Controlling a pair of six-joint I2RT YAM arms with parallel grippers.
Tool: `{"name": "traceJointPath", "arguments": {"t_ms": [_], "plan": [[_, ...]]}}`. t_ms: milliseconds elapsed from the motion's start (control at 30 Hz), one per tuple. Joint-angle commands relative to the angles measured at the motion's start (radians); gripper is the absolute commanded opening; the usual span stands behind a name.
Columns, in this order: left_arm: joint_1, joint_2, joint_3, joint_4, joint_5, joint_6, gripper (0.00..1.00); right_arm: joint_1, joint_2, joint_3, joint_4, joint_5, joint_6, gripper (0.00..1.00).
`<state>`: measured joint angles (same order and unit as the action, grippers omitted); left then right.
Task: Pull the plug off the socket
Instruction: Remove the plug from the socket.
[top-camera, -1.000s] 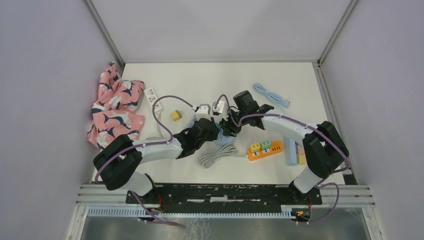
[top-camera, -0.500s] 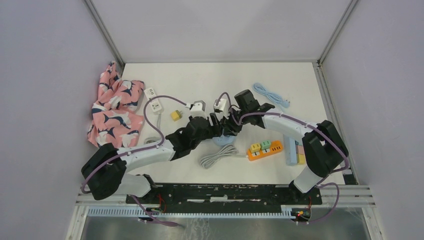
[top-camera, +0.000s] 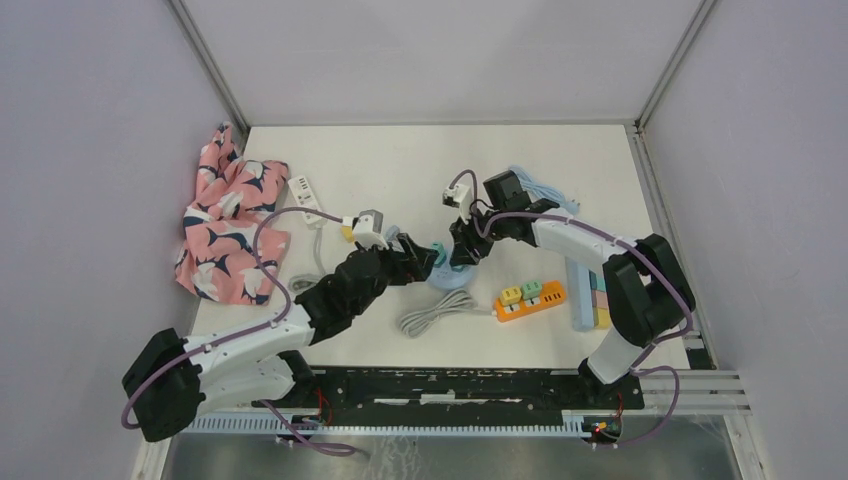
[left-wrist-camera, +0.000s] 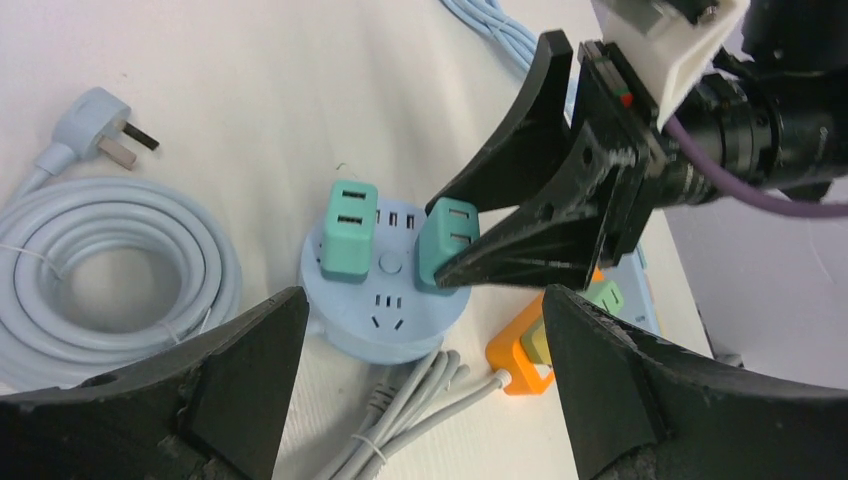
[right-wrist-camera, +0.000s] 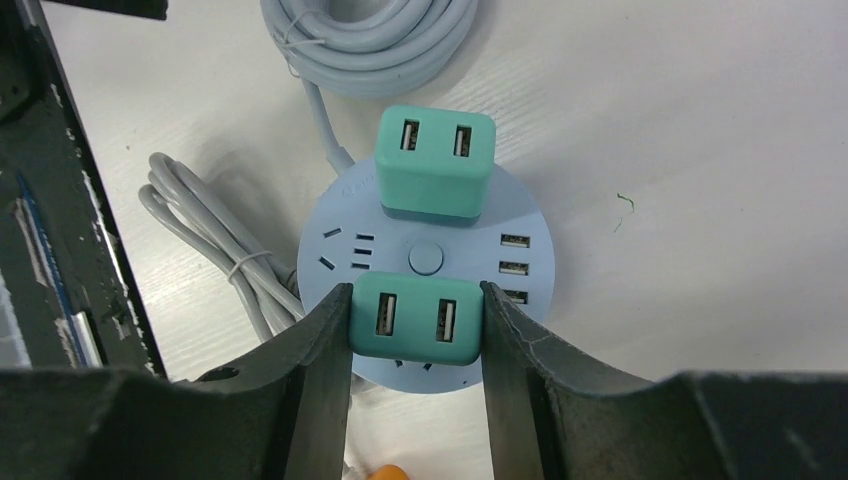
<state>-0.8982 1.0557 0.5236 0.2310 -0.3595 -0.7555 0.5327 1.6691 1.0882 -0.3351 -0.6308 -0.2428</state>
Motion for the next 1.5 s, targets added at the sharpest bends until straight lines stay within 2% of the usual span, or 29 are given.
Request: {"name": "traceJointPath", "arguments": {"t_ms": [0, 300, 533, 900, 1233, 1467], "plan": [[0.005, -0.097, -0.082, 0.145, 0.057, -0.049, 0.94, -0.029, -0.005, 0.05, 0.066, -0.117, 0.108, 0.0], [0.007, -0.197, -0.202, 0.24, 0.099, -0.184, 0.95, -0.073, -0.002, 0.025, 0.152, -0.186, 0.246, 0.0], [0.008, -0.215, -0.283, 0.319, 0.097, -0.303, 0.95, -0.083, 0.008, 0.014, 0.196, -0.204, 0.309, 0.0], [0.01, -0.152, -0.326, 0.381, 0.092, -0.403, 0.95, -0.086, 0.02, 0.0, 0.25, -0.21, 0.393, 0.0], [0.014, -0.063, -0.341, 0.467, 0.099, -0.507, 0.93, -0.091, 0.045, -0.033, 0.362, -0.205, 0.565, 0.0], [0.016, 0.01, -0.329, 0.489, 0.084, -0.589, 0.87, -0.09, 0.062, -0.049, 0.423, -0.192, 0.671, 0.0]]}}
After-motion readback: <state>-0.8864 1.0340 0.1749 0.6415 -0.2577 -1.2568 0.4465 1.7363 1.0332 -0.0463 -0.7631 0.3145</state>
